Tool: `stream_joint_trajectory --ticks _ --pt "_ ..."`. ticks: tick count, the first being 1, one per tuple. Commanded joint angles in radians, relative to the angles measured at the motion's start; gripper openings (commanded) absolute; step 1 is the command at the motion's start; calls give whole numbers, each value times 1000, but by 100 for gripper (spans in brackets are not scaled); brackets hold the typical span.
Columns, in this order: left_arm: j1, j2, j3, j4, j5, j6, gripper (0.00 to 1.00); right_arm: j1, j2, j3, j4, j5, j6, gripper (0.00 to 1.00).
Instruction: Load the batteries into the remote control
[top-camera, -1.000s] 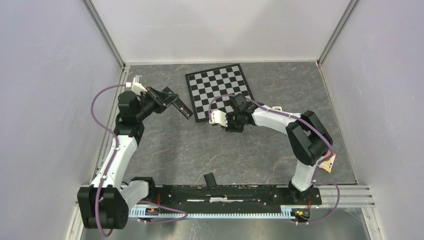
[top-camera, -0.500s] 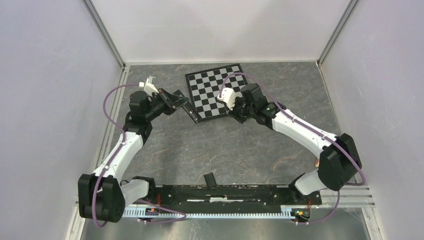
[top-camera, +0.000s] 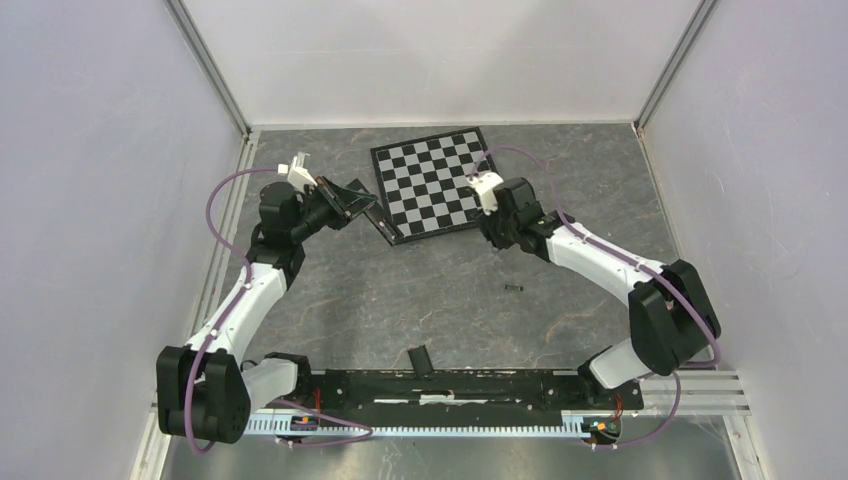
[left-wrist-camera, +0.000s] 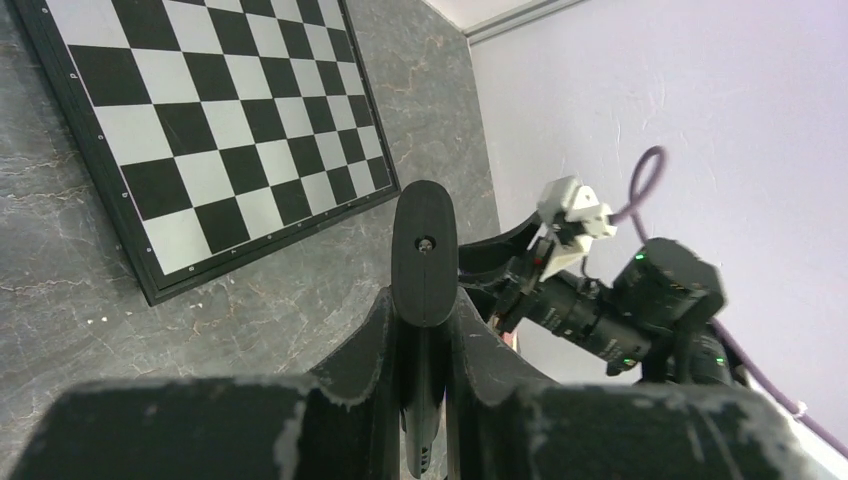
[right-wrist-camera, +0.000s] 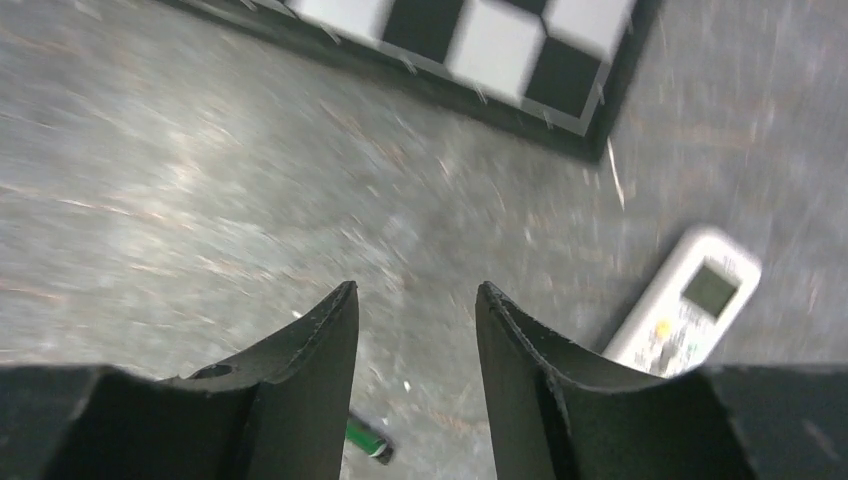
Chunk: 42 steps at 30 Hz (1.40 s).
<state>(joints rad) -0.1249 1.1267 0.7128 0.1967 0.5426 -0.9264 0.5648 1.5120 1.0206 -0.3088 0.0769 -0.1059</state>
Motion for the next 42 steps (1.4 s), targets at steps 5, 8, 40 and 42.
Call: stream_joint_trajectory --ticks 5,8,40,42 --pt "-2 -17 -7 44 -11 1 2 -95 -148 -291 -12 11 264 49" --pt "-3 -8 -7 51 -7 1 2 -94 -198 -361 -38 -57 346 41" --pt "-3 -42 -42 21 -36 35 2 353 -317 -531 -257 -167 438 25" --pt "-3 -42 -42 21 -36 35 2 353 -335 -520 -257 -167 407 31"
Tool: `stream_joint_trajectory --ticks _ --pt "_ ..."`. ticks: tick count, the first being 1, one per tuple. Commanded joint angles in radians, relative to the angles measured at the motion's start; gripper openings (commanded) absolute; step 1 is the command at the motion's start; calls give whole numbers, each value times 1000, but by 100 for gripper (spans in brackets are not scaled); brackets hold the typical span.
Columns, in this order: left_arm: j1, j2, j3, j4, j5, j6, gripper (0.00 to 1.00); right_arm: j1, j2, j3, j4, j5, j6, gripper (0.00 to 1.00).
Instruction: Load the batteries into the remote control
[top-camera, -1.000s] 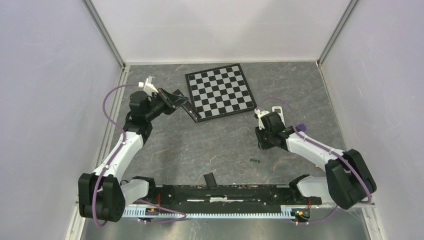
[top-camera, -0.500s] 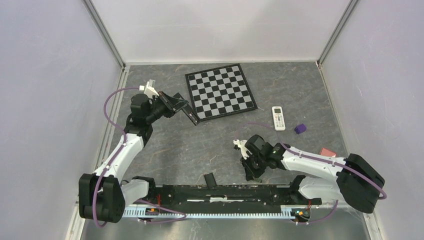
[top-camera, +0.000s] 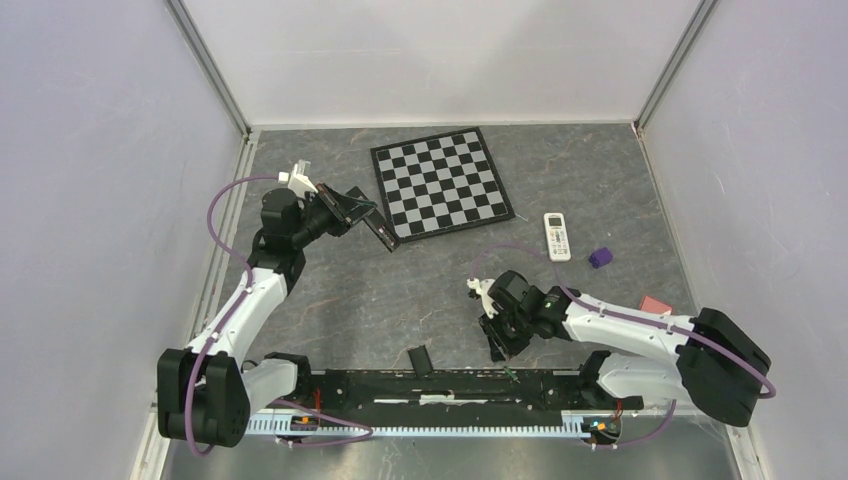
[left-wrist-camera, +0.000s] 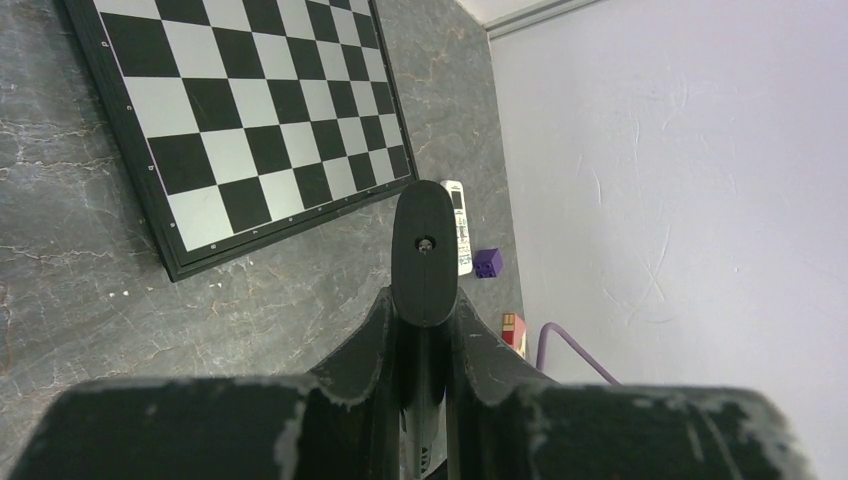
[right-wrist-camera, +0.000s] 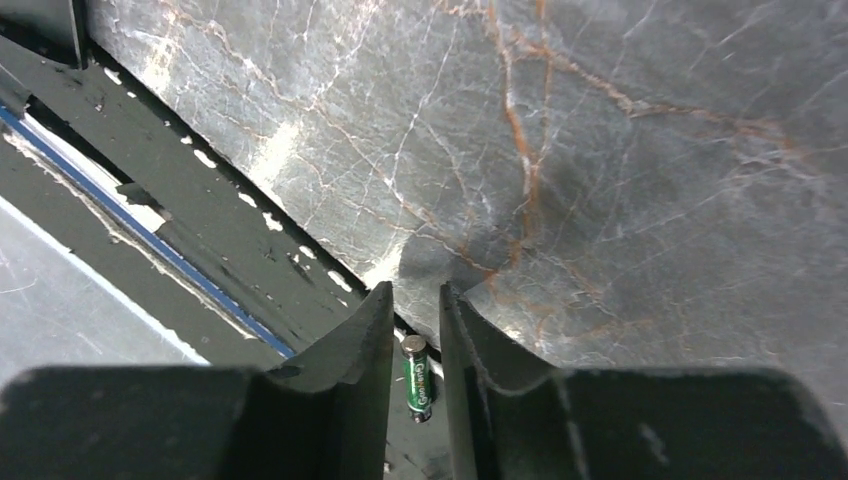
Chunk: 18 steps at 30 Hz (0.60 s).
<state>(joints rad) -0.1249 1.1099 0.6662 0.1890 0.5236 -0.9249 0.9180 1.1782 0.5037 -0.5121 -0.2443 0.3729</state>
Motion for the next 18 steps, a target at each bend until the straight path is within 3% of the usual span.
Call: stream_joint_trajectory --ticks 1,4,6,12,18 --pt "-3 -27 5 29 -18 34 2 -1 -19 3 -54 160 -87 35" --pt "-3 -30 4 30 -18 34 2 1 -85 17 -54 189 -98 46" --pt "-3 -28 5 29 -19 34 2 13 -119 17 -61 192 -94 49" --pt "-2 -26 12 19 -16 38 2 146 -81 74 -267 231 5 50" --pt "-2 -25 1 31 -23 34 2 225 -70 112 -308 238 23 53"
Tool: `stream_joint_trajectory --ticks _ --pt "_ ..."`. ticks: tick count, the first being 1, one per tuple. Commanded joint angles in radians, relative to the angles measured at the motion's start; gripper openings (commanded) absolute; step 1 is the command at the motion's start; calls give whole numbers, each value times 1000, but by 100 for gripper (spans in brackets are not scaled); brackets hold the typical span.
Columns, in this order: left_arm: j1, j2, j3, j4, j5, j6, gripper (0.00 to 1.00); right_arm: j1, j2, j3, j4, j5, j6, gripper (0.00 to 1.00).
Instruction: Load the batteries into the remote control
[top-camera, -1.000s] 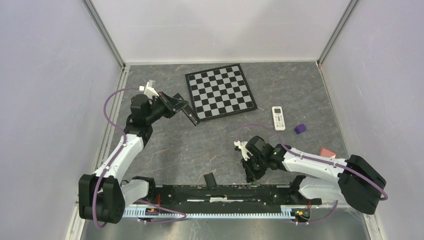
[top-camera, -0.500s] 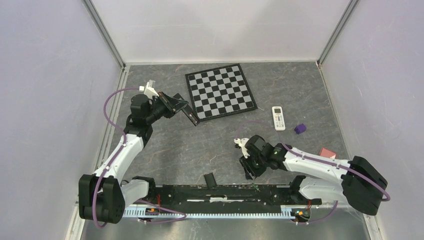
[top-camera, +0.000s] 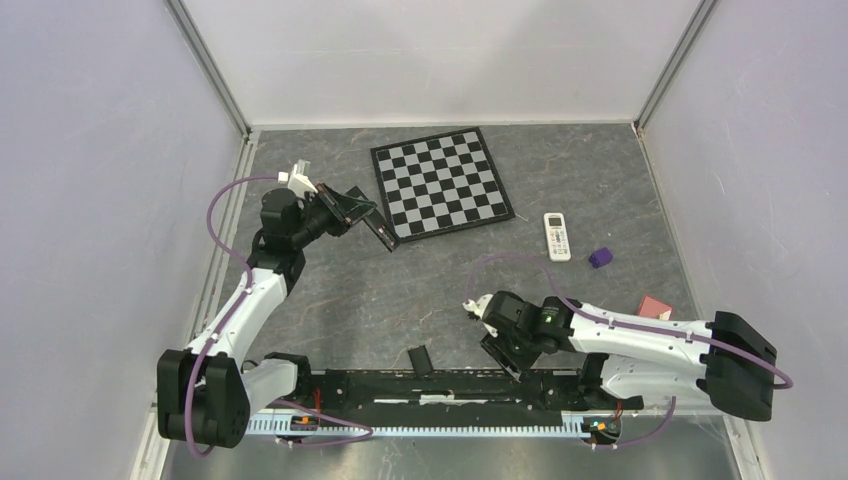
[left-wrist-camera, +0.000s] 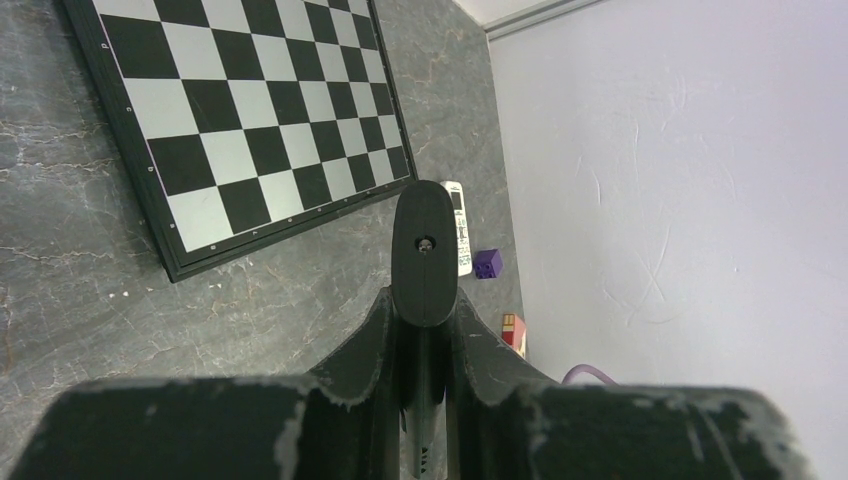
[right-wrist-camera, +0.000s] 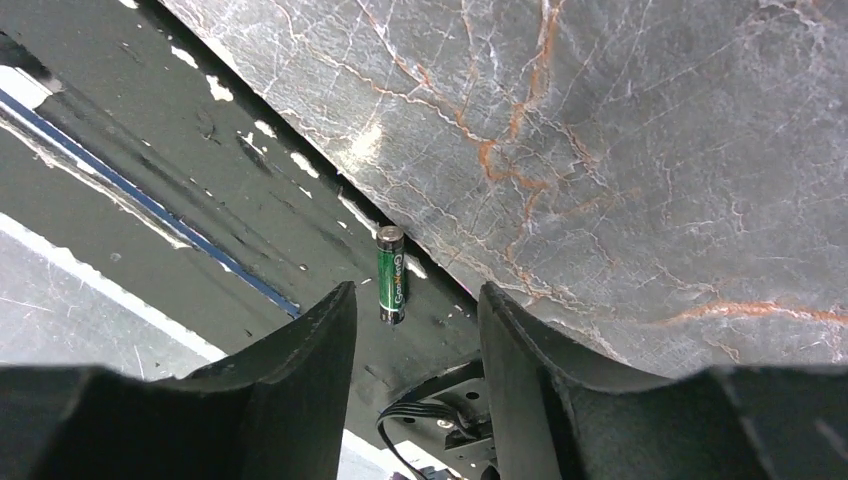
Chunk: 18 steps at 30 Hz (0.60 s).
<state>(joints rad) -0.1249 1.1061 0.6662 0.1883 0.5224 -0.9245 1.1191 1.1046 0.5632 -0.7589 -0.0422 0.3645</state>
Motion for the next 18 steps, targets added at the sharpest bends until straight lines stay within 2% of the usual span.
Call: stream_joint_trajectory --ticks 1,8,18 --pt "-3 -23 1 33 -22 33 2 33 7 52 -59 47 28 54" --pt "-2 -31 8 20 -24 41 2 82 53 41 -16 55 28 53" --pt "-2 -32 11 18 -26 41 2 91 73 -10 63 17 58 36"
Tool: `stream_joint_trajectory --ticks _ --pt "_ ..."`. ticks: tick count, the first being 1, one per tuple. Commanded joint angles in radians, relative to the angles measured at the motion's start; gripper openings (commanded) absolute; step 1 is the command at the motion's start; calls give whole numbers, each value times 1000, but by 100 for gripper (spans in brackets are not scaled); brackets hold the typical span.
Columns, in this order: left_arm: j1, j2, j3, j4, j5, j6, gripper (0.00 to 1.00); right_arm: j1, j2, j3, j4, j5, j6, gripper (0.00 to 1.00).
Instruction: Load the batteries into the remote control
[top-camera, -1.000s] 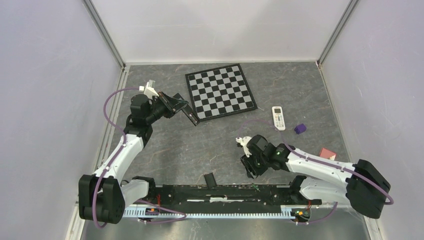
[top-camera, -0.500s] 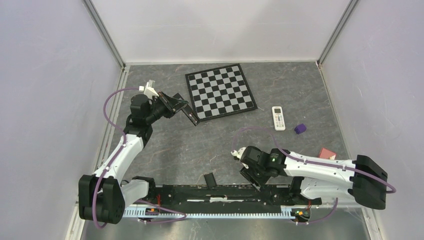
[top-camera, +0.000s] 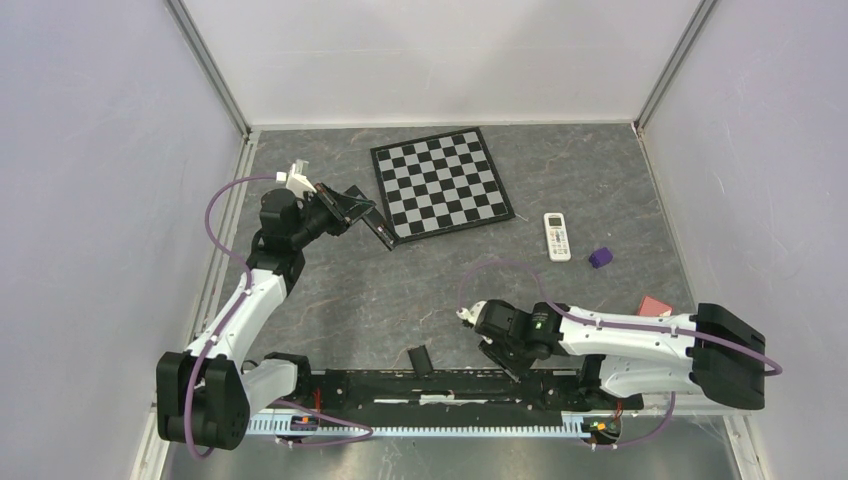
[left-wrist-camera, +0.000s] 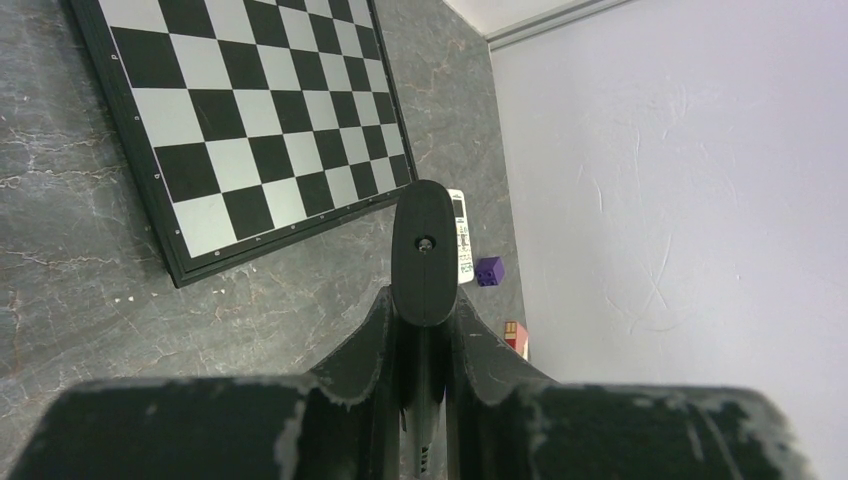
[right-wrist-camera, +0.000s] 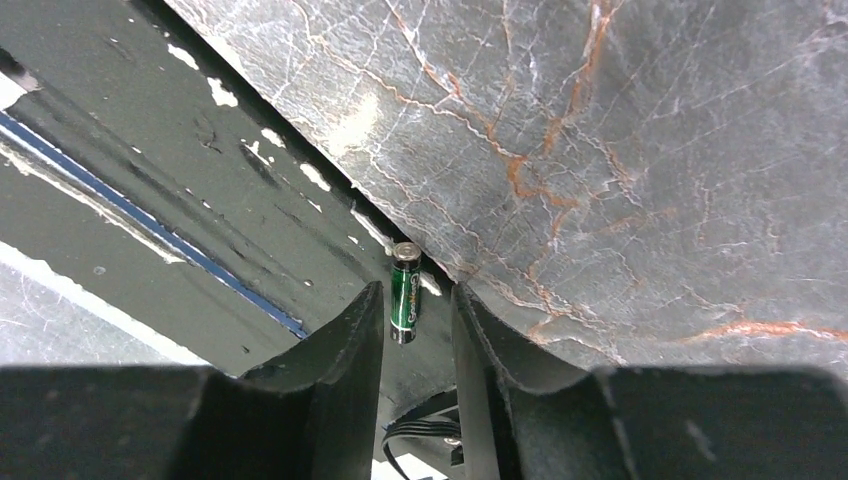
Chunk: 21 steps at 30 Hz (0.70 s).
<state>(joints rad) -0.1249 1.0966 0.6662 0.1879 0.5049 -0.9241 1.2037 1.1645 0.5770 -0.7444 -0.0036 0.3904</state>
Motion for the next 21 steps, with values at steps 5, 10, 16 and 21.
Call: stream_joint_trajectory --ticks 5,10,16,21 --pt "-2 -21 17 13 -7 44 2 6 17 -49 59 -9 50 30" --pt "-2 -19 16 13 -6 42 2 6 16 -53 59 45 51 4" --pt "-5 -6 18 38 25 25 2 -38 -19 61 59 133 -2 0" --pt "-52 42 0 116 60 -22 2 -142 22 243 70 149 -134 0"
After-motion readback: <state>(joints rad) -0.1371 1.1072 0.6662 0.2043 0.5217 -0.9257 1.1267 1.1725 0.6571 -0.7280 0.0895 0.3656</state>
